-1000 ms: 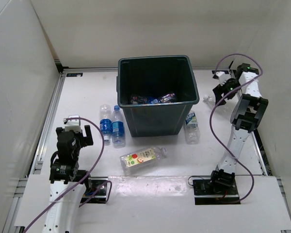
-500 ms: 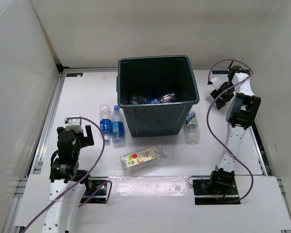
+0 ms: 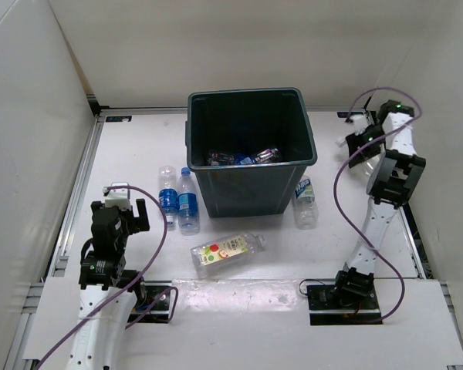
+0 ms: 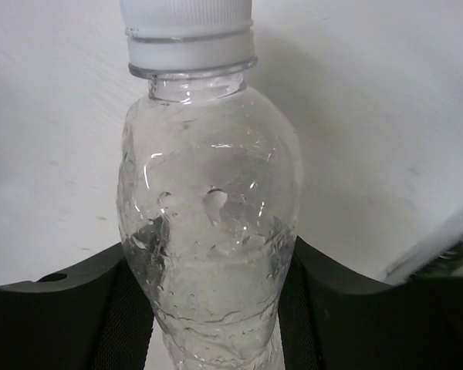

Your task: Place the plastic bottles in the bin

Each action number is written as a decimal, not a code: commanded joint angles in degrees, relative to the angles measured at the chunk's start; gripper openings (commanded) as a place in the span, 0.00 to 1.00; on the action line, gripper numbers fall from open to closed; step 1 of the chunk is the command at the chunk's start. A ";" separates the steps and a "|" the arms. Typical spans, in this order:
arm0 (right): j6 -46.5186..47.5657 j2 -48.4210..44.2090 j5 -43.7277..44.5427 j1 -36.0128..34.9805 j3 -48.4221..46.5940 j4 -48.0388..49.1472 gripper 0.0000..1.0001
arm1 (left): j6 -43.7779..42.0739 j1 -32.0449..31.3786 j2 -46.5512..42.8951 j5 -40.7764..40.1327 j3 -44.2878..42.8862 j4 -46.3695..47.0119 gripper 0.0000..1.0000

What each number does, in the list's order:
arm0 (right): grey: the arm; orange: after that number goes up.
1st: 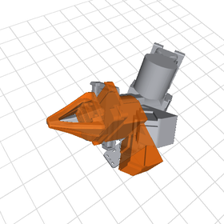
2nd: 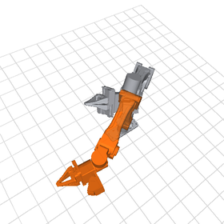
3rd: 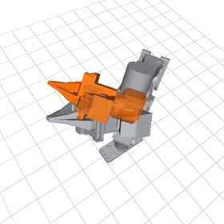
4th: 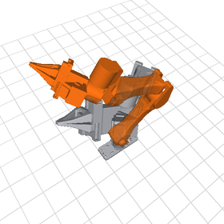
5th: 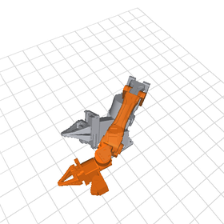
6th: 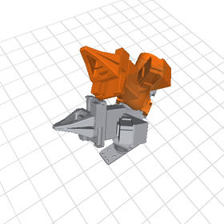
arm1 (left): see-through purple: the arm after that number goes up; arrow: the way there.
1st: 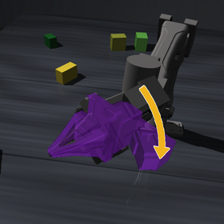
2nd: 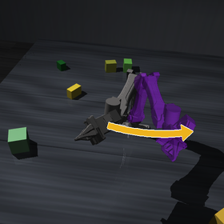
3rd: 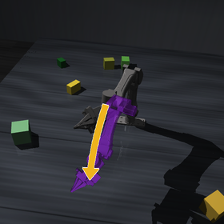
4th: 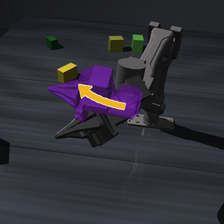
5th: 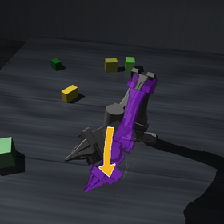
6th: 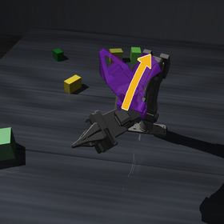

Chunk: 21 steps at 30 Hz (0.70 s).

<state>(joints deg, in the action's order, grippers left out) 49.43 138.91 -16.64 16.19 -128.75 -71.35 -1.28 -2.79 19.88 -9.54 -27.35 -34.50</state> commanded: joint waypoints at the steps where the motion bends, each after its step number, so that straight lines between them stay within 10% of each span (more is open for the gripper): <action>1: -15.03 -13.22 -14.10 3.84 -9.13 2.08 0.00 | -1.71 -0.20 -0.28 1.28 -1.39 1.01 1.00; 7: -43.86 -30.43 -31.58 5.61 -3.28 18.50 0.00 | -1.80 -0.20 1.83 1.63 -1.21 2.16 1.00; 12: -73.52 -45.65 -38.10 4.04 14.48 61.12 0.00 | -1.01 -0.20 3.76 2.51 -1.65 2.51 1.00; 21: -72.72 -50.93 -43.47 -12.57 16.42 67.04 0.00 | 0.31 -0.20 2.97 -0.30 -1.65 1.90 1.00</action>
<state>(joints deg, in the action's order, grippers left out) -19.88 88.25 -57.30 6.55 -114.30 -8.36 -1.63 -2.81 23.49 -8.75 -27.35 -32.95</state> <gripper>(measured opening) 0.572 0.994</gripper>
